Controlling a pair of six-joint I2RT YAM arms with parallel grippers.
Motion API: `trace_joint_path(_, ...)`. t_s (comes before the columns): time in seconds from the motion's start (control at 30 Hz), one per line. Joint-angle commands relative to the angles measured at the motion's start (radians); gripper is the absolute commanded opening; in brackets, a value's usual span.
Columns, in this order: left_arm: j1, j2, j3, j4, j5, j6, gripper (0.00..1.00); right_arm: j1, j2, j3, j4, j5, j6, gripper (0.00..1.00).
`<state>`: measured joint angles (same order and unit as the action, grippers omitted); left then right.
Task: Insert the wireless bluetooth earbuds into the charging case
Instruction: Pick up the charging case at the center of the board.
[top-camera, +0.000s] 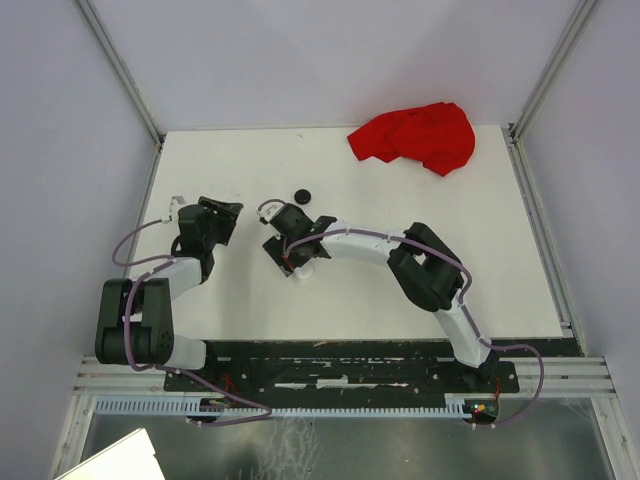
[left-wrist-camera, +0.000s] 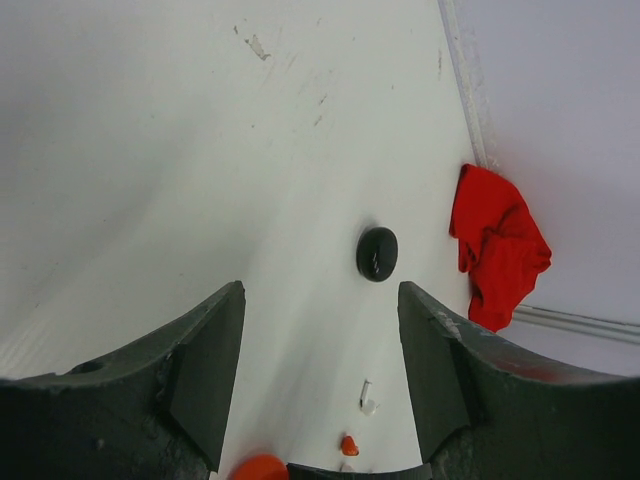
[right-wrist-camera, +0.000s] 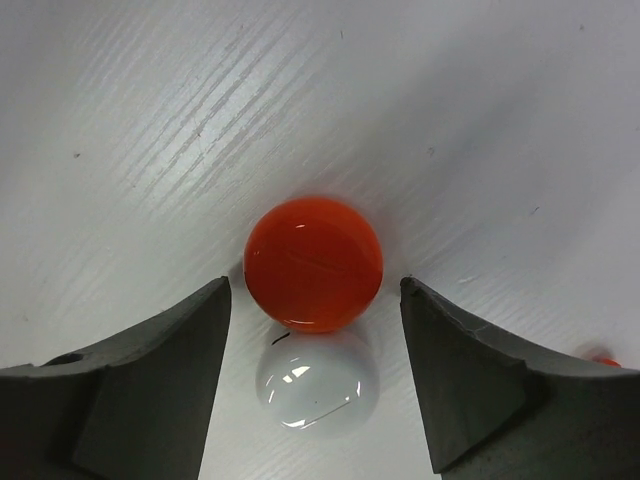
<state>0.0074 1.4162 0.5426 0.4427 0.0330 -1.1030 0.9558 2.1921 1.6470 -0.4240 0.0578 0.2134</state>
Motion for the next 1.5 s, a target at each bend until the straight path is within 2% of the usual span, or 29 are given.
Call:
trace_joint_path(0.0,0.014,-0.037,-0.016,0.024,0.032,0.011,0.69,0.008,0.013,0.042,-0.001,0.035,0.011,0.75)
trace_joint_path(0.4,0.019,-0.058,-0.028,0.021,0.061,0.015,0.69,0.008,0.044,0.062,-0.007,0.049,-0.004,0.6)
trace_joint_path(0.57,0.019,-0.063,-0.03,0.021,0.08,0.017,0.68,0.009,0.033,0.062,-0.009,0.066,-0.028,0.46)
trace_joint_path(0.73,0.018,-0.061,-0.029,0.029,0.144,0.043,0.68,-0.007,-0.078,-0.064,0.161,0.077,-0.092,0.43)
trace_joint_path(0.9,0.018,-0.044,-0.018,0.049,0.257,0.061,0.68,-0.087,-0.199,-0.181,0.325,-0.052,-0.12,0.42)
trace_joint_path(1.1,0.019,0.023,0.002,0.126,0.441,0.068,0.67,-0.154,-0.298,-0.271,0.392,-0.179,-0.212,0.41)
trace_joint_path(1.27,0.013,0.093,0.021,0.224,0.597,0.058,0.65,-0.195,-0.375,-0.344,0.4,-0.32,-0.288,0.42)
trace_joint_path(1.47,-0.031,0.137,0.073,0.246,0.676,0.073,0.63,-0.215,-0.423,-0.36,0.315,-0.397,-0.371,0.42)
